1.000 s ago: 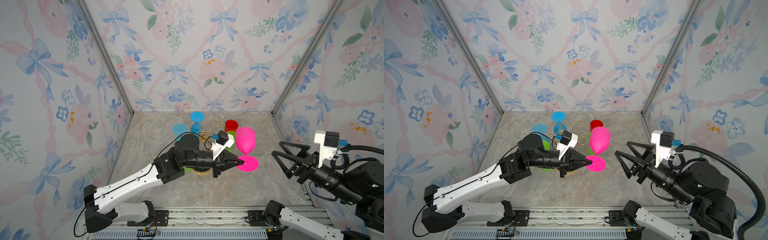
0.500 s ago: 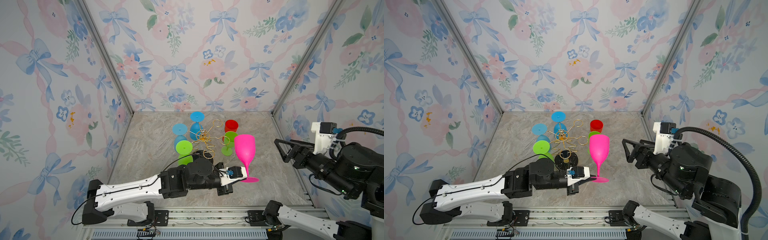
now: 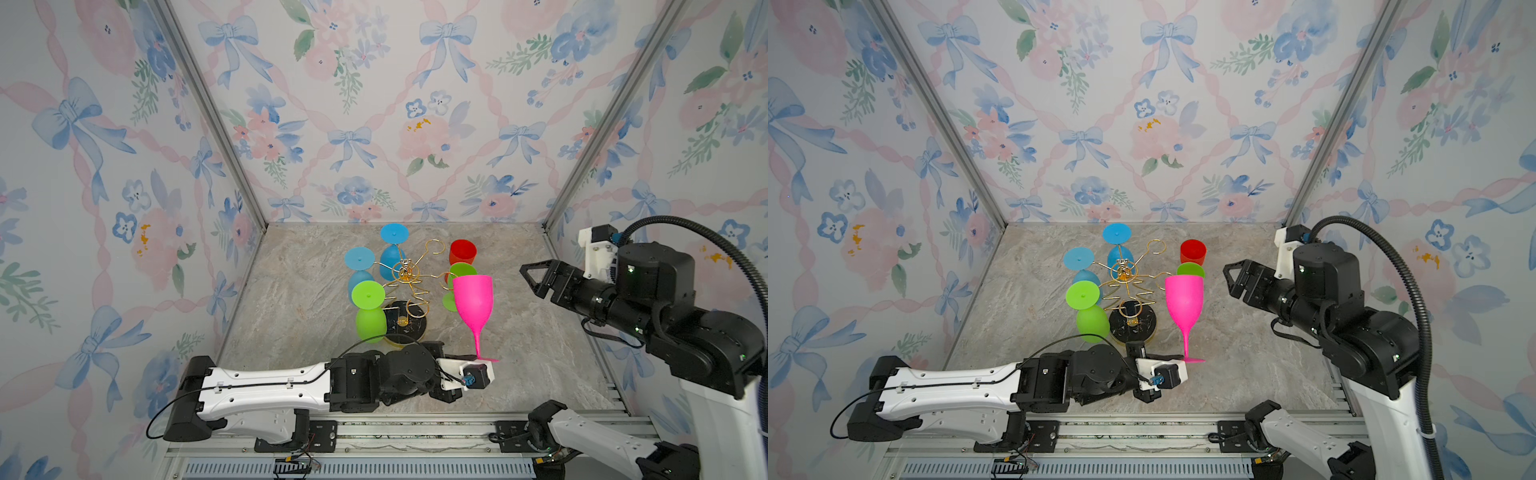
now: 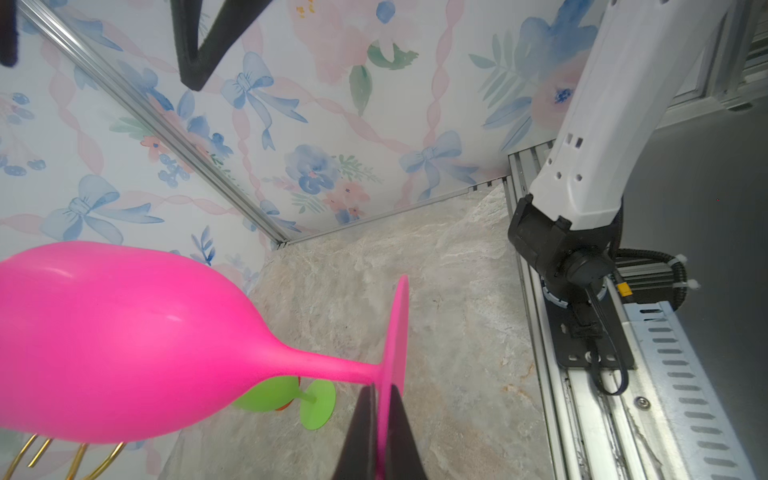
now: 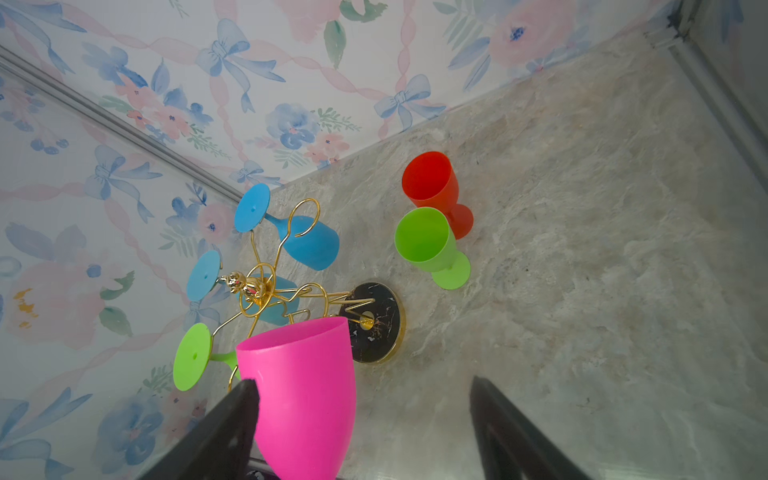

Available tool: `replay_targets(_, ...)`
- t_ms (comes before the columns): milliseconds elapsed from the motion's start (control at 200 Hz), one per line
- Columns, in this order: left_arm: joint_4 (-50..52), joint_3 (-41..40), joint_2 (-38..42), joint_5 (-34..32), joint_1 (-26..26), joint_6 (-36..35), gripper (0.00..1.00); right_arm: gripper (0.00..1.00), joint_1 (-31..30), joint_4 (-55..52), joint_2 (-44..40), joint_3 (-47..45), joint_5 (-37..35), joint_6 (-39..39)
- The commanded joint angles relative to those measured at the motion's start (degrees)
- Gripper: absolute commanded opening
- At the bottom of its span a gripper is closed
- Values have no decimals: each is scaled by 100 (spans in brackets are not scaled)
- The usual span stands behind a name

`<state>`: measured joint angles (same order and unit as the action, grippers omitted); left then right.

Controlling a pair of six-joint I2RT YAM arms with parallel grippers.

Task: Take the wine glass off the wine glass rack
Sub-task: Pick up the wine glass from the wine glass rack.

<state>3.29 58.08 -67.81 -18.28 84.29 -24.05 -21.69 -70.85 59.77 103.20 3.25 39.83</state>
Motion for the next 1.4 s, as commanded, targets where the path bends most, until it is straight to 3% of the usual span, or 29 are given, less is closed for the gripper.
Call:
replay_targets(0, -48, -225, -30, -570, 80, -542, 0, 79, 754, -17, 112, -174, 1958, 287)
replay_targets(510, -234, -1107, 55, -1619, 114, -2372, 0, 70, 952, -875, 516, -248, 2512, -164)
replay_targets(890, -659, -1289, -91, -2144, 109, -3273, 0, 56, 526, -1462, 1174, 123, 2389, -834)
replay_targets(1055, -769, -1293, -134, -2114, 128, -3403, 0, 56, 481, -1461, 1243, 163, 2409, -883)
replay_targets(1245, -873, -1264, -154, -2066, 156, -3584, 0, 63, 434, -1278, 1213, 14, 2499, -790)
replay_targets(1395, -901, -1237, -217, -2101, 184, -3828, 0, 62, 346, -1300, 1289, 117, 2517, -800)
